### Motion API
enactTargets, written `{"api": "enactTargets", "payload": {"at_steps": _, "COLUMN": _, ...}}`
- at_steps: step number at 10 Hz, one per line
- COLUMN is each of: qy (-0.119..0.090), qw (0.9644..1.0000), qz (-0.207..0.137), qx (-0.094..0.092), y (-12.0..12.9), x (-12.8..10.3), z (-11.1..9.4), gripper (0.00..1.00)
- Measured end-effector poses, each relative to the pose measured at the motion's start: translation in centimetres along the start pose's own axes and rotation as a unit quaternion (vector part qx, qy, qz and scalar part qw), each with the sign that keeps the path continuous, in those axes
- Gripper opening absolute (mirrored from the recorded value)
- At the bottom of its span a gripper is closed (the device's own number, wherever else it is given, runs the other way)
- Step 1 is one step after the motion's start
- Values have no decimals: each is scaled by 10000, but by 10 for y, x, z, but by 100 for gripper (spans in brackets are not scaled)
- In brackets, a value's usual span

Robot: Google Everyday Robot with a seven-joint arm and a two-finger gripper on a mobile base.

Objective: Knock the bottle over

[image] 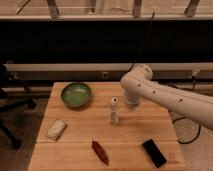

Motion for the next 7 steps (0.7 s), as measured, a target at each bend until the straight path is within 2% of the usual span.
{"api": "enactTargets", "payload": {"at_steps": 4, "qy": -64, "qw": 9989, "qz": -472, "qx": 49, "y": -19, "x": -36, "z": 6, "gripper": 0}}
{"api": "enactTargets", "payload": {"at_steps": 7, "qy": -142, "qw": 9962, "qz": -854, "qx": 133, "y": -33, "x": -70, "z": 6, "gripper": 0}}
